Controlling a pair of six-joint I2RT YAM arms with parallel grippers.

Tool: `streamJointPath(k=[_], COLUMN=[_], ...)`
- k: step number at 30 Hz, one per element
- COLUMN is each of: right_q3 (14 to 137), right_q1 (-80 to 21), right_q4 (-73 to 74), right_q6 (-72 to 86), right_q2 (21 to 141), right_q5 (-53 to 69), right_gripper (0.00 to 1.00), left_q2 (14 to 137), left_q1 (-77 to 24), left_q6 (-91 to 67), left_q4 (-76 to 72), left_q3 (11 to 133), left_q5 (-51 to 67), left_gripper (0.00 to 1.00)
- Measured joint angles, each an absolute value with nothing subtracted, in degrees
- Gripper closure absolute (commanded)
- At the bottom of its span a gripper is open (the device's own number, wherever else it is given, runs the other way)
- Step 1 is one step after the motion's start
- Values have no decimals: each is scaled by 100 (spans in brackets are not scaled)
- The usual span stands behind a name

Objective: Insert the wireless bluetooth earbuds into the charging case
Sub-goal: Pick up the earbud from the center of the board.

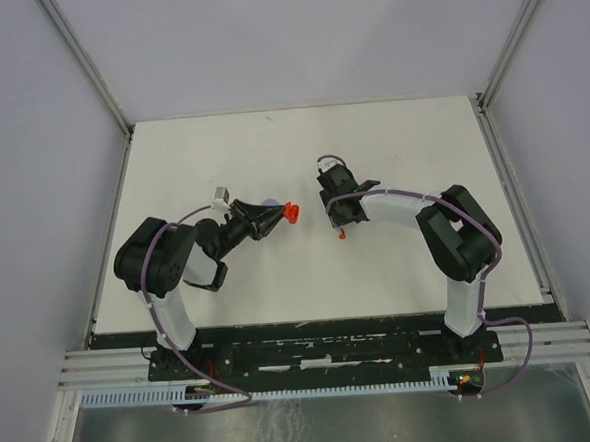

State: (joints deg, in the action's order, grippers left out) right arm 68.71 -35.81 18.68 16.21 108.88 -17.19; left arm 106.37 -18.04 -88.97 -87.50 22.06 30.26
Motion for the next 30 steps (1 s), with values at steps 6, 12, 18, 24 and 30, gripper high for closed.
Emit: streamJointPath(k=[6,12,18,24,30], right_q3=[6932,7065,7192,7279,7338], right_q1=[-3581,-3581,-3581,-3581,-3559], right_q4=[1730,1695,1647,1601,1586], right_q6=[1621,1614,1566,1535,1516], right_q2=[10969,11083,11192,11266,11314], right_q5=[-1712,-1721,-1719,-1717,-1710], right_gripper=[48,48,49,49,50], left_q2=[10707,10840,10842,10842,10842], left_q1=[-1732,-1693,-1671,-1656,-1649], left_q6=[-9026,-9131,-9153,-9188,-9188], left_q4=[-8755,-8753,-8755,-8755,-8755], left_q3=[2206,2206,2206,2206,2206], left_q5=[3046,3061,3061,3063,3063], left_gripper=[97,97,97,97,97])
